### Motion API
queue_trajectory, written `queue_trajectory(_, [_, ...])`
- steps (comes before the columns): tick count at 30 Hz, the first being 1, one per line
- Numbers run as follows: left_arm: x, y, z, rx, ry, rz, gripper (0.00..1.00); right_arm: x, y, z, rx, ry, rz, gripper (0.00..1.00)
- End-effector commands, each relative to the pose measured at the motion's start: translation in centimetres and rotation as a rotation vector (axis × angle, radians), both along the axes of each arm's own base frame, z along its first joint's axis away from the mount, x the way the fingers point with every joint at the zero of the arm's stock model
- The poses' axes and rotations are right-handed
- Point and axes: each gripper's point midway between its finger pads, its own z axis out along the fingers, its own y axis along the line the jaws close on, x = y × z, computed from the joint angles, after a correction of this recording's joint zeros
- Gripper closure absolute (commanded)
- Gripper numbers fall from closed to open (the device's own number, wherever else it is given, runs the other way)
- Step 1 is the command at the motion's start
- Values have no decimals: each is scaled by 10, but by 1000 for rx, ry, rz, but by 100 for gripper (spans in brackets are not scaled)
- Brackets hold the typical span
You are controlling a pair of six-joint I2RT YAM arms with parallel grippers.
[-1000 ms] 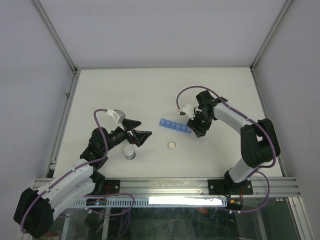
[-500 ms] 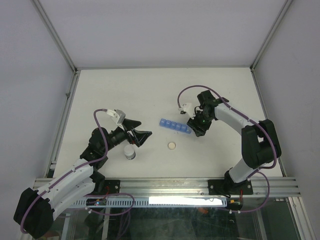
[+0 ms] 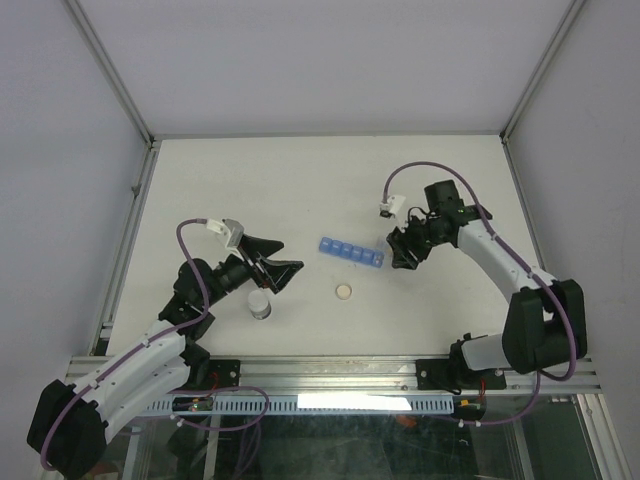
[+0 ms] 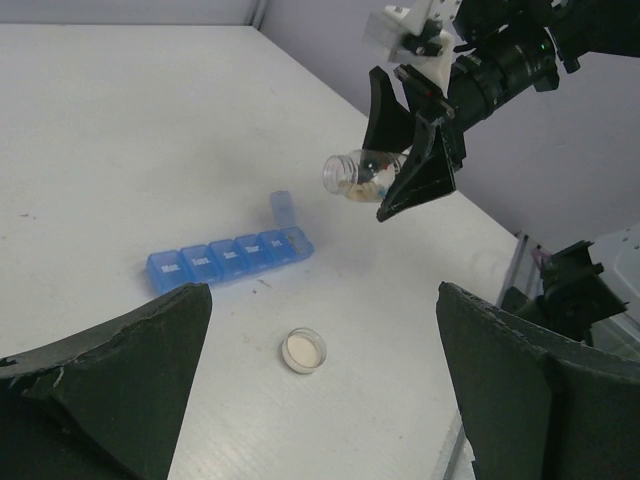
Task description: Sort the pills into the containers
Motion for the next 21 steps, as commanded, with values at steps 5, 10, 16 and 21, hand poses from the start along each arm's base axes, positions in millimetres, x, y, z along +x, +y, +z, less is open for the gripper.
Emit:
queue_trajectory(5, [-13,-15,37,-215,139,-102,7,-14,52,169,647,-293,188,100])
queue_trajectory(10, [-21,-37,36,-158,247,-91,16,-48,66,238,910,-378,322,100])
queue_trajectory(16, [-44,-56,27,-94,308,-81,24,-71,60,225,925,-474,319,100])
queue_trajectory(21, [-38,-66,-10,109,418,11,26,-77,56,224,909,-476,295,100])
